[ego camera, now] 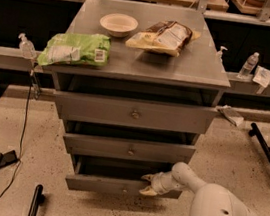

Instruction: Open bottom drawer

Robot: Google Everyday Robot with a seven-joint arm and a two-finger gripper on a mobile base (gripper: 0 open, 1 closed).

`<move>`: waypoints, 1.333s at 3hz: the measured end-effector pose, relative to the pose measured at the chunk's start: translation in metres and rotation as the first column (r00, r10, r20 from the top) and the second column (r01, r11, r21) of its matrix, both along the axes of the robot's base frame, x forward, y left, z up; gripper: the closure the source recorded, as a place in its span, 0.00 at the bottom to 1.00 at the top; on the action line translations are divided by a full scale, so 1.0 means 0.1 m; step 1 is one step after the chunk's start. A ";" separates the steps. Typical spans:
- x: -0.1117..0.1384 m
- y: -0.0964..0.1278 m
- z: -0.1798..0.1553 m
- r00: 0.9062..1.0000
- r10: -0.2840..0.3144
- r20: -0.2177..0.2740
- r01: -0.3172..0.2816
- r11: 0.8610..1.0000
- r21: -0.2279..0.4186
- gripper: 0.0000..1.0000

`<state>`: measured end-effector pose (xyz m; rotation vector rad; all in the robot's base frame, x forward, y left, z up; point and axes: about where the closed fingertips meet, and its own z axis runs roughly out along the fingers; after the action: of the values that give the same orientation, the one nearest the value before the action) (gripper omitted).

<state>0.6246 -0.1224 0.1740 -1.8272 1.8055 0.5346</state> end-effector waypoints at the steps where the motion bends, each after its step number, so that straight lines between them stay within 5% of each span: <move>1: -0.02 0.03 -0.02 1.000 0.003 -0.005 -0.003 1.000 0.002 0.00; 2: -0.03 0.03 -0.03 1.000 0.003 -0.005 -0.003 1.000 0.002 0.00; 4: -0.05 0.04 0.21 1.000 0.025 -0.001 -0.025 0.999 0.022 0.41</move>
Offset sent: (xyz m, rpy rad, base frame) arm -0.0014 0.0015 -0.0014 0.0013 0.0027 0.0016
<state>0.6198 -0.1185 0.1954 -1.8376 1.7734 0.5629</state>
